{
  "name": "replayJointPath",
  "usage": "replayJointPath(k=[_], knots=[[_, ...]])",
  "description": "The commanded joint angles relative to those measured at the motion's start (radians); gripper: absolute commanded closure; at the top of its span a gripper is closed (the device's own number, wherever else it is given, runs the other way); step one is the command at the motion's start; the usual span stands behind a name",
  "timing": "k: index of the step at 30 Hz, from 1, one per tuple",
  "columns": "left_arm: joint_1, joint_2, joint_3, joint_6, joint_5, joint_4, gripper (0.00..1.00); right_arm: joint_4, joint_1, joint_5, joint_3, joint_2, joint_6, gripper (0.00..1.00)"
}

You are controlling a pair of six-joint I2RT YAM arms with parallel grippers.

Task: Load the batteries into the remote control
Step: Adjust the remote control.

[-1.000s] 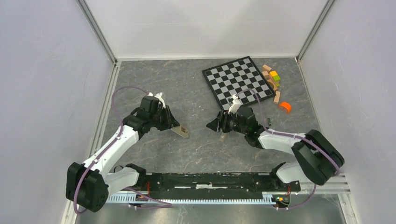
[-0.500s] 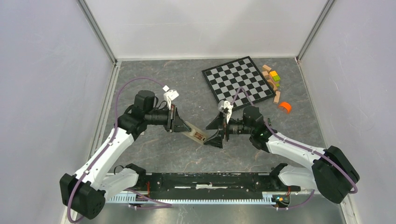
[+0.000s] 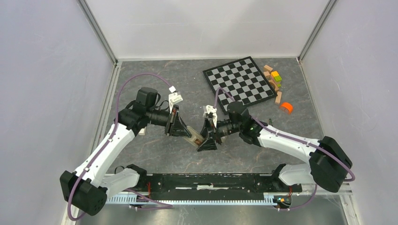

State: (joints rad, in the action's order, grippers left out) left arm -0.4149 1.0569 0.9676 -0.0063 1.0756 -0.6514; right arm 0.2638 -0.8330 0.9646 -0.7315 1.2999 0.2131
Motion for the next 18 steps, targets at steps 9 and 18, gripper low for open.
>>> replayJointPath(k=[9, 18], knots=[[-0.006, -0.056, 0.017, -0.043, 0.097, 0.114, 0.75, 0.035, -0.028, 0.032, -0.067, 0.019, 0.059, 0.90], [-0.007, -0.219, -0.228, -0.835, -0.107, 0.978, 0.00, 0.347, 0.002, -0.144, 0.030, -0.122, 0.337, 0.92]])
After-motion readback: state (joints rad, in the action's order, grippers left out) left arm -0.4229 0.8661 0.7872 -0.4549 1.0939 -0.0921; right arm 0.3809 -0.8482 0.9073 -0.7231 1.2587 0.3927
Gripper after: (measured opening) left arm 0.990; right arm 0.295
